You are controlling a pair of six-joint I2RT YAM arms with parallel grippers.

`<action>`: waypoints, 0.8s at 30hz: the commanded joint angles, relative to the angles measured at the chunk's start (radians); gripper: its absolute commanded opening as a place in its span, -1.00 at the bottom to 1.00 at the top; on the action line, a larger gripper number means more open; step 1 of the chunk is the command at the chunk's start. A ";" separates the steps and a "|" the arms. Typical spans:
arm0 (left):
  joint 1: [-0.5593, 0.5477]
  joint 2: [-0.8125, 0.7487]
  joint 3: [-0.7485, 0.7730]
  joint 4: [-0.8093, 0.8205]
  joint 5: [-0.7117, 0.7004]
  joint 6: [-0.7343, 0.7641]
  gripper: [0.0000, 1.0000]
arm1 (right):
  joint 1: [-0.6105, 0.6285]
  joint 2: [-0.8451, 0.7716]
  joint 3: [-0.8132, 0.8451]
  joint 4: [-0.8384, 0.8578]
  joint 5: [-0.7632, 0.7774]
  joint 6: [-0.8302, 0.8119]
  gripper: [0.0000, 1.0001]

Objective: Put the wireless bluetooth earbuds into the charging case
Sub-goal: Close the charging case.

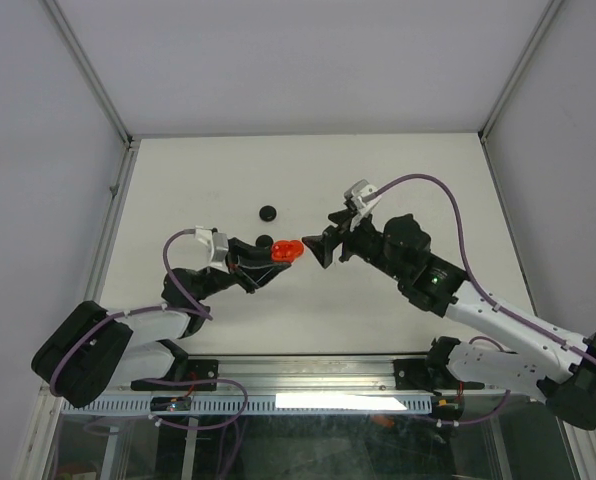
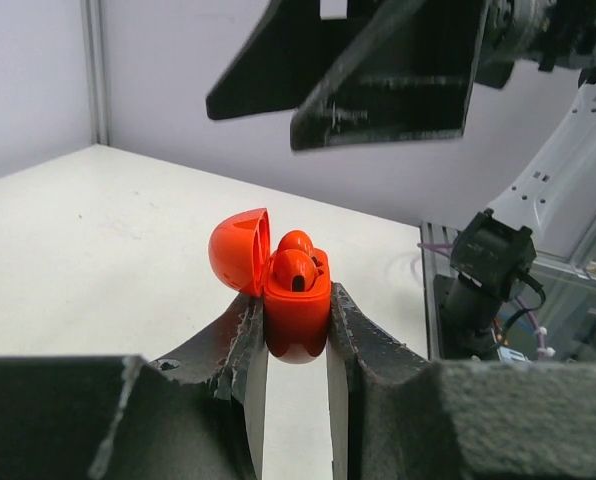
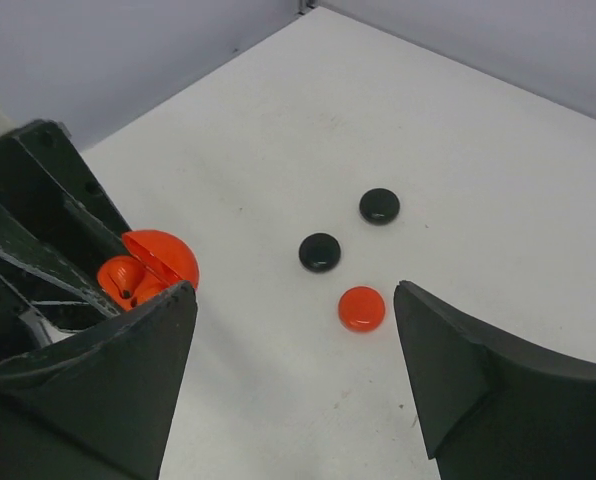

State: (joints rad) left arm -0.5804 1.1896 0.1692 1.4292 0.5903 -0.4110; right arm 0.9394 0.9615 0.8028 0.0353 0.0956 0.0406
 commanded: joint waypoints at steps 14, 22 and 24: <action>0.008 0.048 0.063 0.064 0.068 -0.070 -1.00 | -0.156 0.232 0.105 0.175 -0.807 0.366 0.73; 0.009 0.090 0.062 0.046 0.034 -0.167 -1.00 | -0.181 0.186 0.060 0.294 -0.935 0.387 0.69; 0.009 0.103 0.058 0.046 0.023 -0.200 -1.00 | -0.185 0.176 0.051 0.306 -0.972 0.379 0.69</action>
State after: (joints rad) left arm -0.5804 1.2671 0.2070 1.4216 0.6472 -0.5236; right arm 0.7601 1.1954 0.8566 0.2153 -0.7551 0.4061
